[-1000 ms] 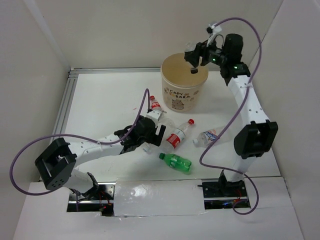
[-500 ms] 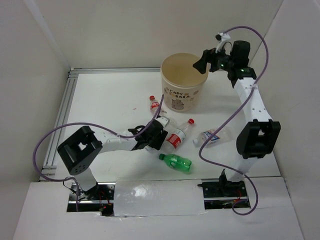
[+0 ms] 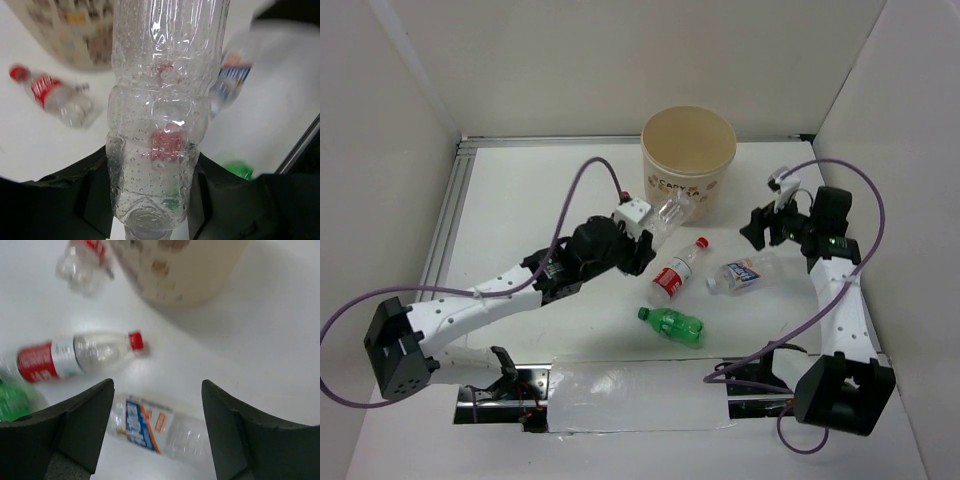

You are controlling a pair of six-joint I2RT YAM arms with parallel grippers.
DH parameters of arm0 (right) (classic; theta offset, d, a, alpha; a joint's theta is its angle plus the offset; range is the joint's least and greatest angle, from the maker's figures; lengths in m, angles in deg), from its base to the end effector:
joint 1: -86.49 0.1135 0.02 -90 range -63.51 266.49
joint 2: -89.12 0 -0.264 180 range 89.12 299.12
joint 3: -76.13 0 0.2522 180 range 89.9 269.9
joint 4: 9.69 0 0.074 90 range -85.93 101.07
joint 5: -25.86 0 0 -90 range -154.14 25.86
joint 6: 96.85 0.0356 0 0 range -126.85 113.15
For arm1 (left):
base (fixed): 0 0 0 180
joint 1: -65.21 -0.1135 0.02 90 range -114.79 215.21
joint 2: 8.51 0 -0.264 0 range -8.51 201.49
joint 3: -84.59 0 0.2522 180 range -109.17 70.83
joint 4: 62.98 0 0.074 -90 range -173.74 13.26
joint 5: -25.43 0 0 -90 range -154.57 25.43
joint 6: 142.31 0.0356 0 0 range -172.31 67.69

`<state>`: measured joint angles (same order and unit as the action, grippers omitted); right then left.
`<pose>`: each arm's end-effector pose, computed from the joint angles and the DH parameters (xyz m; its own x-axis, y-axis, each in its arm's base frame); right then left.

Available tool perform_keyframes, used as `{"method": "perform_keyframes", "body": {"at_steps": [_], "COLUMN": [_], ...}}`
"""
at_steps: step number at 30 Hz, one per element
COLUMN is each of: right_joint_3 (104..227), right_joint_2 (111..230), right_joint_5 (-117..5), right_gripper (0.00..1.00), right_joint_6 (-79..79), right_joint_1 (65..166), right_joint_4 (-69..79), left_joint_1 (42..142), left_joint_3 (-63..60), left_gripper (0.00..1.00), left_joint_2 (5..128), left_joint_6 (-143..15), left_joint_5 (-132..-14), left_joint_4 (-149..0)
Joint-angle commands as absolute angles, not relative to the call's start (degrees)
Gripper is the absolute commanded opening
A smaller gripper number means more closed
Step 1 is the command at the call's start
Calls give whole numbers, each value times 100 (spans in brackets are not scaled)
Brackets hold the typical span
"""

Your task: Put the plastic bottles in the bin

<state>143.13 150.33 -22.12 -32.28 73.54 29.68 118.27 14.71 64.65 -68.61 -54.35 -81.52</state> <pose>0.2270 -0.0277 0.3148 -0.3249 -0.2526 -0.9114 -0.5719 0.8200 -0.0234 0.1833 -0.2332 0.3112 -0.4074 0.0822 -0.9096 0.5973 0.7774 -0.1973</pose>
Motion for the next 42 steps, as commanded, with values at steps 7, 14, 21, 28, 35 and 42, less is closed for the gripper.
{"method": "perform_keyframes", "body": {"at_steps": [7,14,21,28,35,42], "right_joint_3": [13463,13402,13183,12902,12708,12707], "right_joint_2": [14387,14282,14168,14168,15000,15827], "right_joint_5": [-1765,-1712,-1835,-1466,-1851,-2423], "right_gripper": [84,90,100,100,100,100], "right_joint_6": [-5985,-5985,-6459,-10002,-11593,-11276], "right_joint_1": [7129,7129,7129,7076,7269,7550], "right_joint_4": [4231,4415,4784,6082,5728,4126], "left_joint_1": [11224,10652,10275,10213,10265,10318], "left_joint_3": [-1156,-3427,-5000,-5346,-3916,223], "left_gripper": [1,3,30,99,99,99], "left_joint_2": [7979,9958,11239,11464,9971,7097], "left_joint_6": [-6655,-7429,-7894,-7947,-7657,-8314], "left_joint_5": [-5376,-5253,-5489,-5859,-5755,-5421], "left_joint_4": [-6752,-6760,-7075,-7445,-7472,-7252]}}
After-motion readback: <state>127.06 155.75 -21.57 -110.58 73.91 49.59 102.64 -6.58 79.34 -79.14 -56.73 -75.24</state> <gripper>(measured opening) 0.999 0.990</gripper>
